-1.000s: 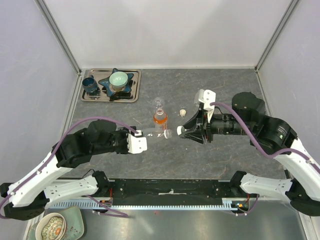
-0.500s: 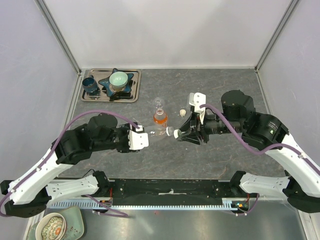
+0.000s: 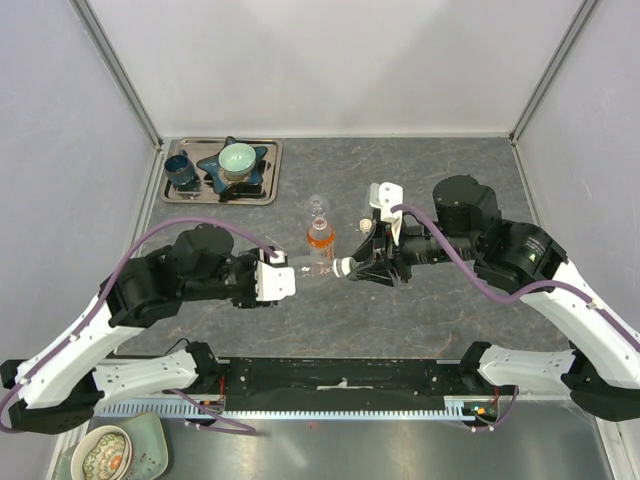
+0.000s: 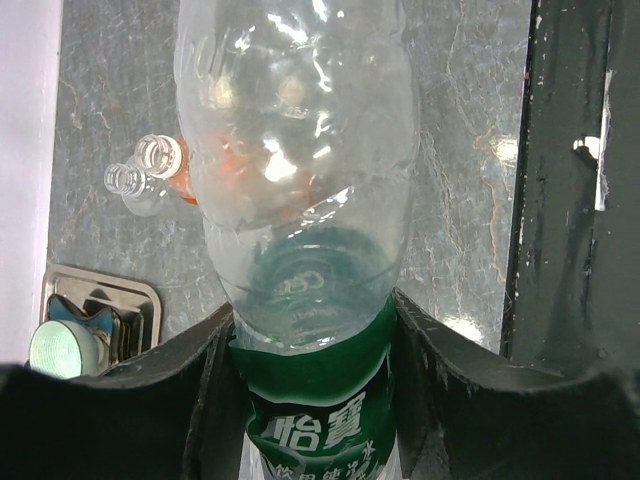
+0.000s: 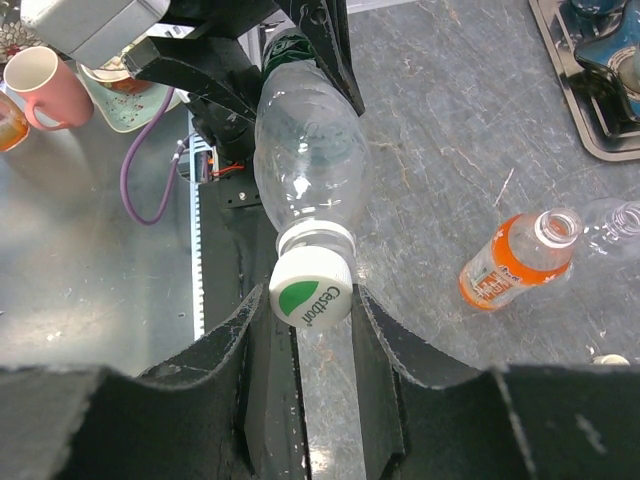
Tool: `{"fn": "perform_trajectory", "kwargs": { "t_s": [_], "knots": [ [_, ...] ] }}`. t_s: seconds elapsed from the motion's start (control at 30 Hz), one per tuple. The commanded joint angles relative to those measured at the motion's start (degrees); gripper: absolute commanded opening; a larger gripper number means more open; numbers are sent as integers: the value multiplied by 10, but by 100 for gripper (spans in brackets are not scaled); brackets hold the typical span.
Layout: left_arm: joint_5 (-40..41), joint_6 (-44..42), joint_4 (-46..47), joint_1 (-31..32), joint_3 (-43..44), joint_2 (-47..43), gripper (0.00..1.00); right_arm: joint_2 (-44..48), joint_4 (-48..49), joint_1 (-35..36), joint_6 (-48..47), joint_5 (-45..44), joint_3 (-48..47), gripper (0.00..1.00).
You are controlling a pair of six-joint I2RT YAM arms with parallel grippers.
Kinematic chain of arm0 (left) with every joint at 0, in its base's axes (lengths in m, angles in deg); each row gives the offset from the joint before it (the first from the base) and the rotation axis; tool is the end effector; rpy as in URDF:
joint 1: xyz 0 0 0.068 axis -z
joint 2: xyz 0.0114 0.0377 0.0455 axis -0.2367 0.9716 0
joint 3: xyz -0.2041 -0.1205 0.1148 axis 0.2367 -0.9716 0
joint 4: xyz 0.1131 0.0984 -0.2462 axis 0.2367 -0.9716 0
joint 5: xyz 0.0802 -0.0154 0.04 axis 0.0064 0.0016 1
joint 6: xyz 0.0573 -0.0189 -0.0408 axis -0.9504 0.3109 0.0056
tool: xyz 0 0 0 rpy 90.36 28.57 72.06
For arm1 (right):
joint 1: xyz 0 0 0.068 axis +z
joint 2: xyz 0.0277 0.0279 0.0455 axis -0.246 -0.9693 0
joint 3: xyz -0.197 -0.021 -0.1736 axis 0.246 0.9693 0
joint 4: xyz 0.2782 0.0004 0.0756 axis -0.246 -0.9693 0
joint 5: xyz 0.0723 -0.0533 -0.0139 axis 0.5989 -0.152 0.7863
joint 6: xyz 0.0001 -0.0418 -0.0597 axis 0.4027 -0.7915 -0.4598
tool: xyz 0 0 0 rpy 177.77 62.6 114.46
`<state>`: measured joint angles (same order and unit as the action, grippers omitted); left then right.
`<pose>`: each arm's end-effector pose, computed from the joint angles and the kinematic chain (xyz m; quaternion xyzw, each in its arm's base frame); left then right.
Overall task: Screw on the bottle caps
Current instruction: Screw the bottle cap onto the plastic bottle.
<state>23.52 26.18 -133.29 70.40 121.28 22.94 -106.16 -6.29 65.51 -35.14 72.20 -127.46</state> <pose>0.0967 -0.1631 0.3977 0.6612 0.5907 -0.1475 0.4383 0.1293 0.2100 0.4589 -0.5140 0.6369 0.4048 0.4078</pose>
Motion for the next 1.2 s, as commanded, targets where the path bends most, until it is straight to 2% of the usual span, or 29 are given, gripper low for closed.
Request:
{"fn": "perform_trajectory", "kwargs": {
  "t_s": [0.0,0.47,0.73,0.9,1.17],
  "knots": [
    [-26,26,12,0,36,6,56,0,27,2,-1,29,-14,34],
    [-54,15,-1,0,56,26,56,-5,28,2,4,62,-6,34],
    [-64,14,-14,0,68,43,56,-29,-31,2,-18,81,-23,32],
    [-38,4,-16,0,56,44,56,-42,-87,5,-39,65,-50,31],
    [-23,3,-16,0,38,53,55,-43,-103,7,-45,50,-58,31]
  ]
}}
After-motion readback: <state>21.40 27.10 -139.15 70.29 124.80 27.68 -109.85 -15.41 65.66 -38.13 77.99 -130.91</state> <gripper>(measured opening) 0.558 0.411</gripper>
